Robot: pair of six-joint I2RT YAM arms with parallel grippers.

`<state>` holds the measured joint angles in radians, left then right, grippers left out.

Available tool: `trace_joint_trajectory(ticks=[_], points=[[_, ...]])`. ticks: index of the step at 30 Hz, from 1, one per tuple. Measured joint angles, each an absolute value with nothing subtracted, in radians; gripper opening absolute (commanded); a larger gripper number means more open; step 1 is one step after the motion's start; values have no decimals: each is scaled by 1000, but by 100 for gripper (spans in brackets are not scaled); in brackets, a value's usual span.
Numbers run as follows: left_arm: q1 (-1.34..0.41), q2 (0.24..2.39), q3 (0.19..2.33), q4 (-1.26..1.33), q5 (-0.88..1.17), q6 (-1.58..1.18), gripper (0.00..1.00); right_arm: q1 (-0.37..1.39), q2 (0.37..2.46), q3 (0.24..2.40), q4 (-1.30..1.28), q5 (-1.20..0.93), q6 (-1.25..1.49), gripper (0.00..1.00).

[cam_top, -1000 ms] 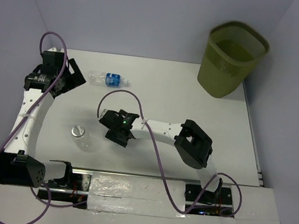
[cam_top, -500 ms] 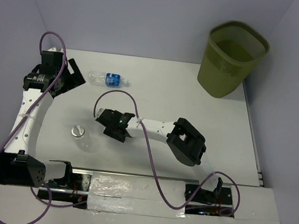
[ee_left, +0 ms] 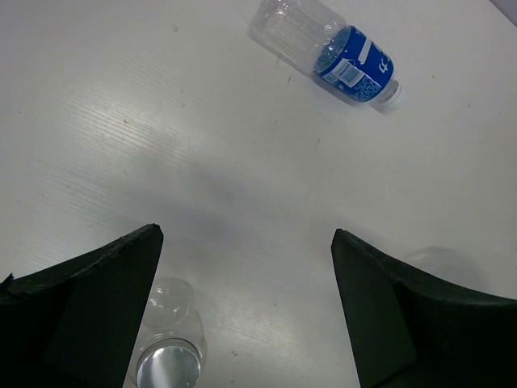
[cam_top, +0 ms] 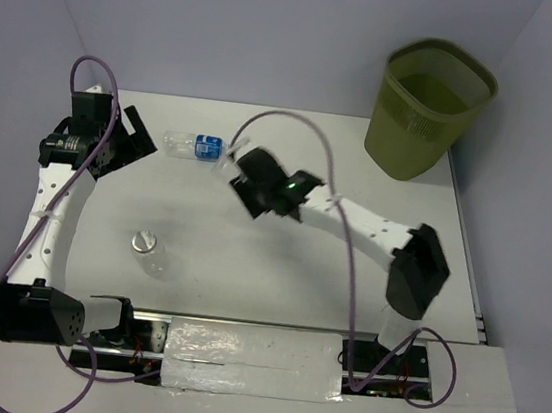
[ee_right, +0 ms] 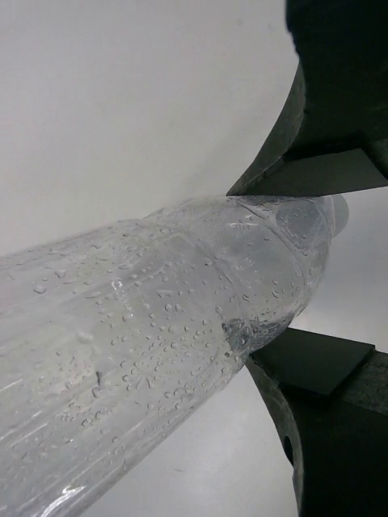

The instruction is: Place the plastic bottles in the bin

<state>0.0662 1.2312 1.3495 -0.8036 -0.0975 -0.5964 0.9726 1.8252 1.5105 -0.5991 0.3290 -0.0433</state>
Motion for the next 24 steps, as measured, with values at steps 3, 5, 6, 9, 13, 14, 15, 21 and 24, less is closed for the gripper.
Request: trace_joint_trajectory(ticks=[3,5,6,9,13,14,15,21,24], points=[[69,1224,1367,-807,-92,-583,99,796,1676,1534,-595,293,29,60],[70,1219,1382,-810,-90,-580,99,669,1616,1597,-599,300,72,61],[70,1216,1389,-809,-89,-579,99,622,1599,1633,-601,311,89,62],[70,1205,1399,-807,-81,-579,99,522,1576,1761,-599,356,123,62],[71,1193,1399,-811,-72,-577,99,383,1575,1893,-577,379,191,62],[71,1192,1400,-813,-72,-576,99,344,1575,1909,-571,381,210,62],[71,1192,1401,-815,-72,-575,99,297,1575,1922,-560,385,229,63],[71,1190,1416,-828,-72,-574,99,91,1663,2059,-511,448,299,64],[71,1187,1416,-829,-70,-575,99,45,1769,2195,-500,487,317,66]])
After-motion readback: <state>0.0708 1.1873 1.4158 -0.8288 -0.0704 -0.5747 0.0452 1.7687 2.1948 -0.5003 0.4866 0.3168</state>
